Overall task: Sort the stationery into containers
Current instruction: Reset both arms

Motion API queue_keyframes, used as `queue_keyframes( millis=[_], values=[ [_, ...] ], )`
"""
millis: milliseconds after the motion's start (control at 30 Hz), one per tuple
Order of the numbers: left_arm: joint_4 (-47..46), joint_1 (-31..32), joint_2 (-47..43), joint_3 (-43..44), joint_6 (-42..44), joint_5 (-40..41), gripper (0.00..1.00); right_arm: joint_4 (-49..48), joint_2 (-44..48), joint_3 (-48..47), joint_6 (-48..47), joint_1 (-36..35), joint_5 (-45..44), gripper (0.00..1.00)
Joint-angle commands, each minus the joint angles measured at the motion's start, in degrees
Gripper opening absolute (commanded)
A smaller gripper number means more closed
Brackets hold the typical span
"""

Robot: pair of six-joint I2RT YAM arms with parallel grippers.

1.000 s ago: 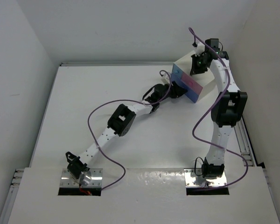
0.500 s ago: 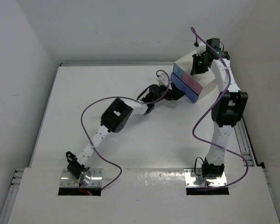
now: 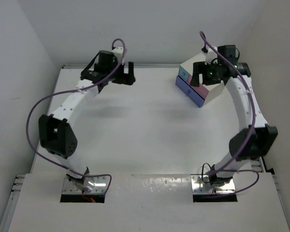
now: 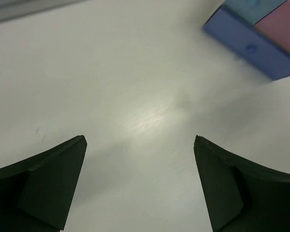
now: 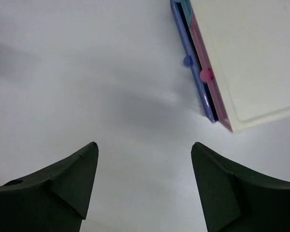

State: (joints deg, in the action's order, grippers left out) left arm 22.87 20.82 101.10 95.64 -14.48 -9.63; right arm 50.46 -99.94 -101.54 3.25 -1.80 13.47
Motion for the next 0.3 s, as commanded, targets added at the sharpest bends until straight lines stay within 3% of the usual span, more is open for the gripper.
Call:
queue_keyframes(
  millis=[0,133,267],
  values=[
    [16.5,-5.8,-6.5,-12.3,7.6,4.6,1.00,-3.3,11.2,11.0,0.6,0.9,1.8,0.77],
    [14.1,-12.2,-15.6,-21.9,10.3,2.7,1.00,-7.1,19.8,22.0,0.4,0.9,1.7,0.79],
    [13.7,-17.3,-22.0,-24.7,11.9,0.8,1.00,-7.7,25.3,28.0,1.6,1.0,3.0,0.79]
  ],
)
